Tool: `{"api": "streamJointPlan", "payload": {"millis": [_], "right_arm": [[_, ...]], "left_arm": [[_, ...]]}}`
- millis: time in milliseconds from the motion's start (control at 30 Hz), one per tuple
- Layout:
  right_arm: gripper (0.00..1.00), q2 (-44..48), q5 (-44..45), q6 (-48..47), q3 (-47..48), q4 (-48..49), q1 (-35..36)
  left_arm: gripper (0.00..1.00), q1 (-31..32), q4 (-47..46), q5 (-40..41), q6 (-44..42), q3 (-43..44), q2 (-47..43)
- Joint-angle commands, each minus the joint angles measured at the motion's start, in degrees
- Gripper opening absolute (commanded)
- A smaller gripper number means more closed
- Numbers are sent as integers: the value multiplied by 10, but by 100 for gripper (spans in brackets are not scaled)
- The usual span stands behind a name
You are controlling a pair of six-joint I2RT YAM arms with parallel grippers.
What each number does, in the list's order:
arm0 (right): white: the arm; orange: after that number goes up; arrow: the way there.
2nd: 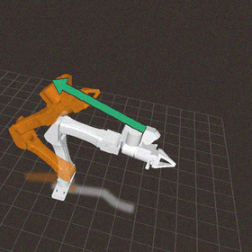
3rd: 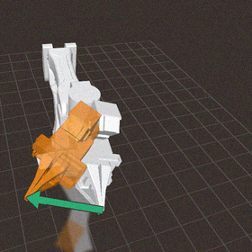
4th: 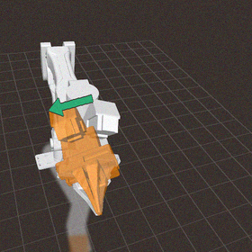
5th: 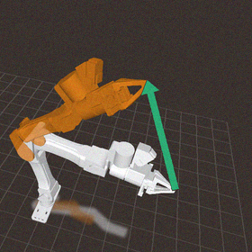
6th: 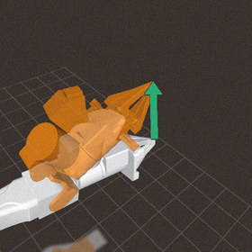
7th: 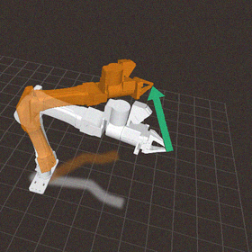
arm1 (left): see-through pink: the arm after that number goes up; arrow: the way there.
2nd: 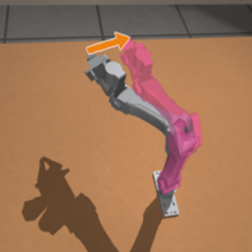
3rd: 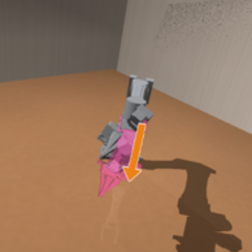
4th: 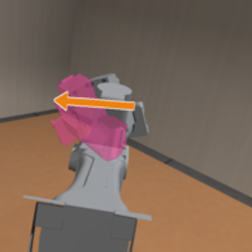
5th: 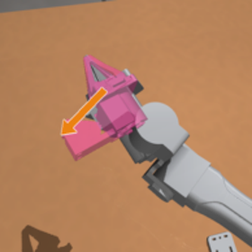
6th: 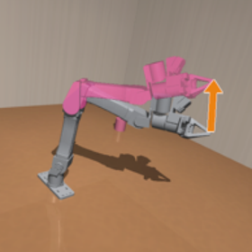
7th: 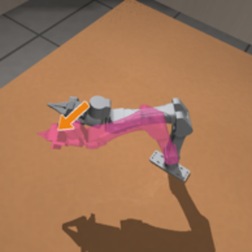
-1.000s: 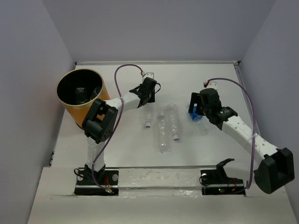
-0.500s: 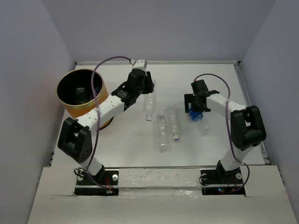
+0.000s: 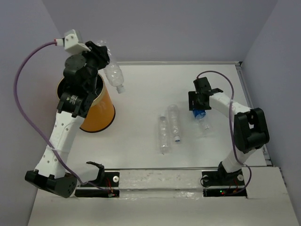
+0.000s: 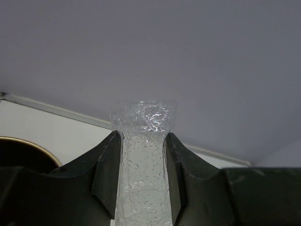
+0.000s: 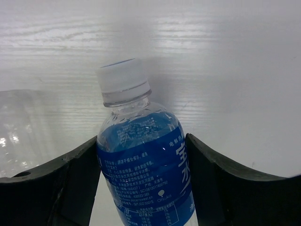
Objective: Put the plastic bottles in the bin
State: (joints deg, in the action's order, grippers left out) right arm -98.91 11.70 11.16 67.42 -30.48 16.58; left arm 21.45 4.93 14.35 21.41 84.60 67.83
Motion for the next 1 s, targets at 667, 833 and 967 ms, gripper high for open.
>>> {"api": "streamJointPlan", "payload": {"millis": [667,833,967], "right_arm": [[30,261,-149,98,54,275,230],[30,210,-178,99,146,335,268],[30,121,-213,107,248,383,288]], "left_arm": [[37,-140,-320,436,-270,-129,3],[63,-140,-359,423,-236,-225,-12],[99,-140,-336,384,-176,-267,-46]]}}
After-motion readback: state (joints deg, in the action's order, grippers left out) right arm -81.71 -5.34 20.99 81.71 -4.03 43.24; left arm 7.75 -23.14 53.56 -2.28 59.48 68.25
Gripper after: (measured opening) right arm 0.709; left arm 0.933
